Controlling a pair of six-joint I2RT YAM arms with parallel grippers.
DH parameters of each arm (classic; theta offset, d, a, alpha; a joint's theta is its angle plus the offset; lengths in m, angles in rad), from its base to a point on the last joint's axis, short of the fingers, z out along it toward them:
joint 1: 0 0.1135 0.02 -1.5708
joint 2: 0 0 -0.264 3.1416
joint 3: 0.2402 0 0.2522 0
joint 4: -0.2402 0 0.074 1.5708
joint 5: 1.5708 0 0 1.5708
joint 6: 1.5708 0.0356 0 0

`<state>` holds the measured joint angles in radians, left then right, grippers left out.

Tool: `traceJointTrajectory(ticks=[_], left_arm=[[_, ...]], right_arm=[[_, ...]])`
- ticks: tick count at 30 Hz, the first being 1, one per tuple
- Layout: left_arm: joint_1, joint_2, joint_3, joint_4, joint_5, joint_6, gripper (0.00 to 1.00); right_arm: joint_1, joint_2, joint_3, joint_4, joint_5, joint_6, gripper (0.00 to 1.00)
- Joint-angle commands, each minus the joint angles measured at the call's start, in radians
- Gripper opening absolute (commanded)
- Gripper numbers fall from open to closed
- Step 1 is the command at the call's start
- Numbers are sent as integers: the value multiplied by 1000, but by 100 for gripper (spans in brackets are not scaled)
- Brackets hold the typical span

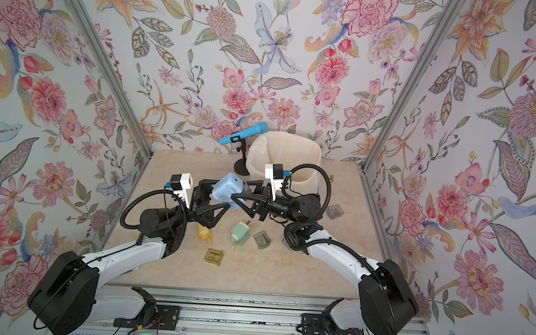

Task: Take out the pencil sharpener tray and clean the shavings
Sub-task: Adjust the pencil sharpener.

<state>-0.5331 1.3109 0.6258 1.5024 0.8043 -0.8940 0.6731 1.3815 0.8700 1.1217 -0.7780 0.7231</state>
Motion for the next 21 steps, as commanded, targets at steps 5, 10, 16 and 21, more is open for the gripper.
traceJointTrajectory(ticks=[5, 10, 16, 21], left_arm=[[-17, 69, 55, 214, 18, -109, 52], [-17, 99, 88, 248, 27, -152, 30], [-17, 94, 126, 181, 73, -155, 6], [-19, 39, 109, 14, 127, -69, 5]], right_arm=[[6, -2, 35, 91, 2, 7, 26], [6, 4, 16, 109, 10, 9, 26], [1, -4, 15, 43, 9, -23, 58], [-19, -77, 10, -152, -1, -120, 83]])
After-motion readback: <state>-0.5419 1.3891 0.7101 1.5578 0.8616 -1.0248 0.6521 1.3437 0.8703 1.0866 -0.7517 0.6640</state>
